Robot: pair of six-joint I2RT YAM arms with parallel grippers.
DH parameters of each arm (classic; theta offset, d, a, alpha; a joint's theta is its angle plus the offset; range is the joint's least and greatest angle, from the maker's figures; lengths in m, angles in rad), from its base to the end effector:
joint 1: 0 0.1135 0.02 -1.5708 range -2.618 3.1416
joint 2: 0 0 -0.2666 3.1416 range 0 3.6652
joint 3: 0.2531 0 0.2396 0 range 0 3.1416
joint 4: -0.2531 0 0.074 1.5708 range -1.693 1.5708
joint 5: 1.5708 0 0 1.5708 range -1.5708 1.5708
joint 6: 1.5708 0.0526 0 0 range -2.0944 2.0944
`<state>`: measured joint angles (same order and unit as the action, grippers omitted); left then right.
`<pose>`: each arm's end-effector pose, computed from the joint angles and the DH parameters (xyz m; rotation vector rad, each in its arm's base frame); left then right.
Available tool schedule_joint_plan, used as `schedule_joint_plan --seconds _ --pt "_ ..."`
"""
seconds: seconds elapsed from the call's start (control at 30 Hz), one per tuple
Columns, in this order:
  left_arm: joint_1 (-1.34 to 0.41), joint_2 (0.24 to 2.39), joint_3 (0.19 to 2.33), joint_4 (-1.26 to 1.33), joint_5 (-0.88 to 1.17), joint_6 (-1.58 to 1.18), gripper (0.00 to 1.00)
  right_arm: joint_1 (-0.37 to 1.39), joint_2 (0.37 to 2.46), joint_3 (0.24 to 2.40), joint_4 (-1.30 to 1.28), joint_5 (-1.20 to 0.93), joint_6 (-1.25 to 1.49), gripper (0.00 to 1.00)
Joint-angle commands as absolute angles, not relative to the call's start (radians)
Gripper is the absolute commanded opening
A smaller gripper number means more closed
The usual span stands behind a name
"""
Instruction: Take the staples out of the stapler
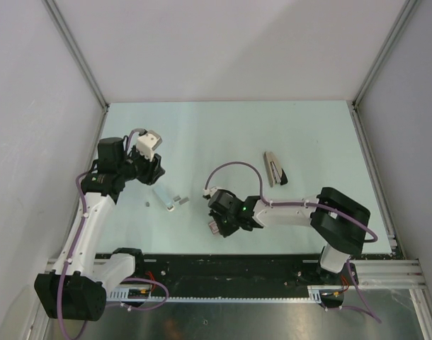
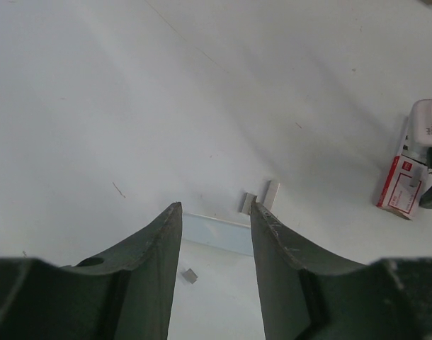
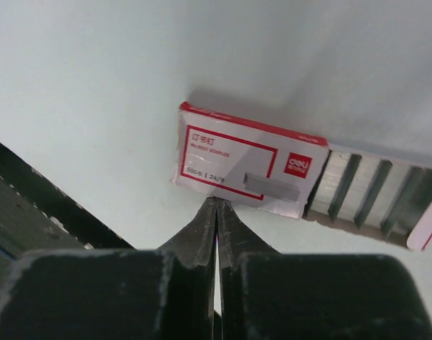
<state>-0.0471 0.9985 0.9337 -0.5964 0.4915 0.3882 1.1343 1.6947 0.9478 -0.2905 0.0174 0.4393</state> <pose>0.2046 -0.0345 0.3086 0.7210 2.0402 -0.3526 0.1396 0.2971 0.1555 -0.9161 2.5484 0.5072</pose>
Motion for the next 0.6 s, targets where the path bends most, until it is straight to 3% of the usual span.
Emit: schedule_joint_plan --seconds 0.0,0.57 --pt "-0.039 0.974 0.973 -0.61 0.491 0.372 0.49 1.122 1.768 0.981 -0.256 0.028 0.426 0.03" --pt "-0.039 0.969 0.958 -0.619 0.475 0.399 0.5 1.069 1.818 1.023 -0.214 0.119 0.437 0.0"
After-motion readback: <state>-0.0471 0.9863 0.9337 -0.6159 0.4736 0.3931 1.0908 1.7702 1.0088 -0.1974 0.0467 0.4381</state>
